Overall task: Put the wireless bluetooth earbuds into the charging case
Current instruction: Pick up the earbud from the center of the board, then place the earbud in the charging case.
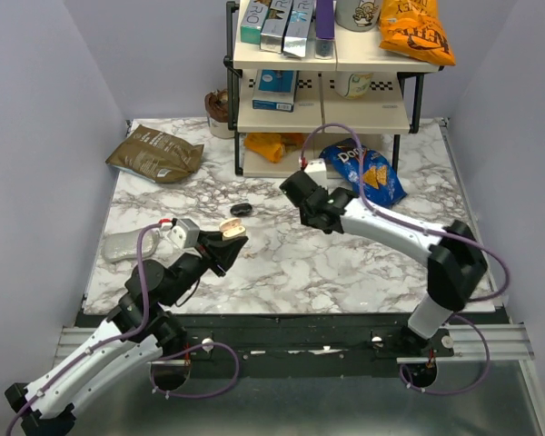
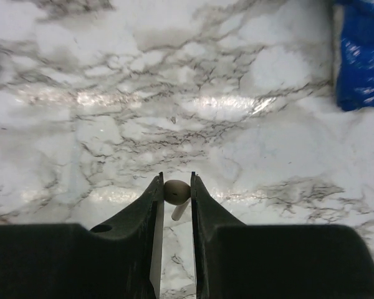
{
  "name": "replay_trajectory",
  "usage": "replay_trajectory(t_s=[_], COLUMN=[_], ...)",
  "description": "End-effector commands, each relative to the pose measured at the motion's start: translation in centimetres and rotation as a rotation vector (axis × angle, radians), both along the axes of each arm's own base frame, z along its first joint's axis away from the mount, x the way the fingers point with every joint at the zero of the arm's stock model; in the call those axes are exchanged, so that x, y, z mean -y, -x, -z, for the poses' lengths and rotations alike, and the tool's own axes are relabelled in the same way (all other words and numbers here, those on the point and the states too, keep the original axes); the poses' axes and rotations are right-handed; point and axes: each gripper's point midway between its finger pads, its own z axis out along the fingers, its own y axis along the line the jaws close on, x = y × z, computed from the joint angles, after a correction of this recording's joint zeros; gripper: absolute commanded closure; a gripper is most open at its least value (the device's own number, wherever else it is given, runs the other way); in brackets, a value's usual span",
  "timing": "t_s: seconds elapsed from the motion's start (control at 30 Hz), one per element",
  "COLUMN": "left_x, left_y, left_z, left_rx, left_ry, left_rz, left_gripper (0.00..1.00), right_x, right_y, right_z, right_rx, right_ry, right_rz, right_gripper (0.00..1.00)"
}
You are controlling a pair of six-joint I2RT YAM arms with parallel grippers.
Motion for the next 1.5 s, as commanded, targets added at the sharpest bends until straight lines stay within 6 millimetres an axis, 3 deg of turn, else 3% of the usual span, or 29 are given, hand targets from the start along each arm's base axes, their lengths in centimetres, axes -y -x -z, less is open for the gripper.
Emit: replay_trajectory(t_s=[0.0,0.17,0.33,0.47,0.8,1.1,1.47], left_x=[0.7,2.4,4.8,6.4,10.5,12.7,14.0], left_y=[-1.1,-2.3,-2.5,-2.6,-3.6,-4.0,-4.3], left_z=[-0.8,-0.4,-0.9,-2.6,-6.4,-10.2,-11.1], left_rx=[0.041,0.07,0.148,0.291,0.46,0.531,0.542], left_ry=[0.055,0.072,0.062,0.071,0.123,0.238,0.248], left_rz=[-0.021,-0.003,0.077,0.129,0.227,0.29,0.326], left_gripper=[1.0,1.0,1.0,1.0,1.0,1.0,1.0], right_x=[1.7,2.2,2.0,1.9,1.4,0.1,-1.7], right_y=[-0.4,0.9,2.8,4.5,6.6,7.1,7.9], right_z=[-6.3,-11.2,-17.5,-21.4,-29.6,-33.2,-33.4], right_rx=[0.167,0.276,0.45,0.55,0.738,0.817,0.85], right_ry=[-0.016,-0.055,-0.083,-0.114,-0.223,-0.292,-0.361], right_rz=[-0.02,-0.085,-0.198,-0.261,-0.334,-0.381,-0.469], right_gripper=[0.99,0.99,0.99,0.99,0.99,0.99,0.99])
